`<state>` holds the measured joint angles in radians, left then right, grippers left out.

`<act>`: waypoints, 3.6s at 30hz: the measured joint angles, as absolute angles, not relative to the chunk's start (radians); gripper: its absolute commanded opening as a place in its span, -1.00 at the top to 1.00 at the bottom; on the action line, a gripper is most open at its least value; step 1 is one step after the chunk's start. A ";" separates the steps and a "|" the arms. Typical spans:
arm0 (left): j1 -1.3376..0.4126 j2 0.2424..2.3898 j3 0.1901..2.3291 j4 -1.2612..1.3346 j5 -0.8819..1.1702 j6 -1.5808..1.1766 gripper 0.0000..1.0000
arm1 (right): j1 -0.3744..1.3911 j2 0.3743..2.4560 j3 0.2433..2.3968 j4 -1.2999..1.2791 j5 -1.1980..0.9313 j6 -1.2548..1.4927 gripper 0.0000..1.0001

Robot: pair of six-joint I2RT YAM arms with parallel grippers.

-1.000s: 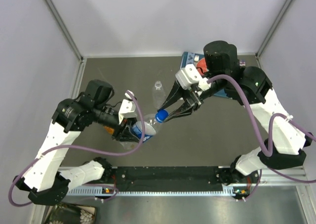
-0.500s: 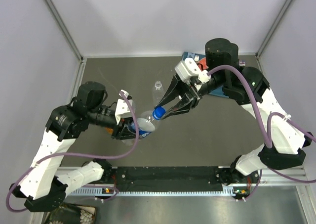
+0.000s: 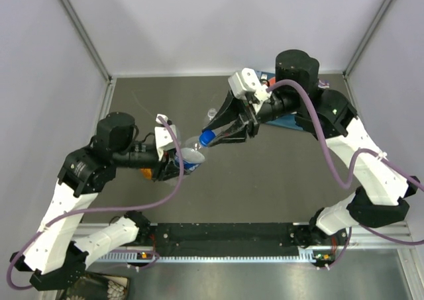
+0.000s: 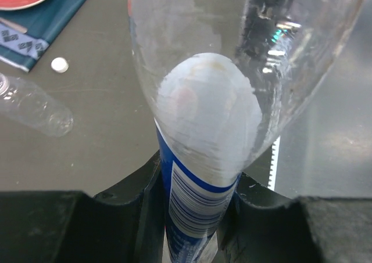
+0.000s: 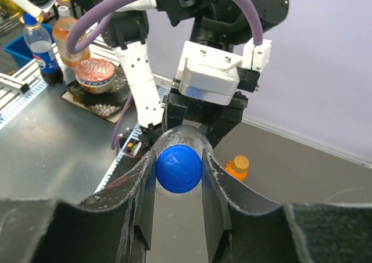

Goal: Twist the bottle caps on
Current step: Screw the bottle cap onto the plastic bottle.

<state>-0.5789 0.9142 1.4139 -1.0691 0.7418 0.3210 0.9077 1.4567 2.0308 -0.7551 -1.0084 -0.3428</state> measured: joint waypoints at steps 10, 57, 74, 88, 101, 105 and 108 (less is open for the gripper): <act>-0.579 0.914 1.412 -1.044 0.633 0.279 1.00 | 0.900 1.455 1.970 -0.617 -0.960 -0.230 1.00; -0.580 0.879 1.278 -0.808 0.088 0.118 1.00 | 0.969 1.619 2.089 -0.556 -0.237 0.316 0.67; -0.579 0.841 1.204 -0.691 0.100 0.042 1.00 | 1.018 1.634 2.135 -0.600 -0.154 0.298 -0.10; -0.567 0.798 1.176 -0.590 0.100 0.004 1.00 | 1.040 1.658 2.208 -0.682 -0.205 0.260 -0.87; -0.547 0.746 1.109 -0.505 0.477 -0.026 1.00 | 0.838 1.340 1.834 -0.552 -0.480 0.204 -0.88; -0.548 0.757 1.103 -0.465 0.728 -0.015 1.00 | 0.697 1.279 1.732 -0.294 -0.844 0.279 -0.68; -0.548 0.791 1.108 -0.436 0.902 -0.001 1.00 | 0.656 1.316 1.690 0.093 -1.076 0.490 -0.64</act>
<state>-0.5476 0.7914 1.1076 -0.4358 0.9016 -0.0006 0.6559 1.3159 1.6897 0.0933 -1.0756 0.4896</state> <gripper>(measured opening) 0.369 0.843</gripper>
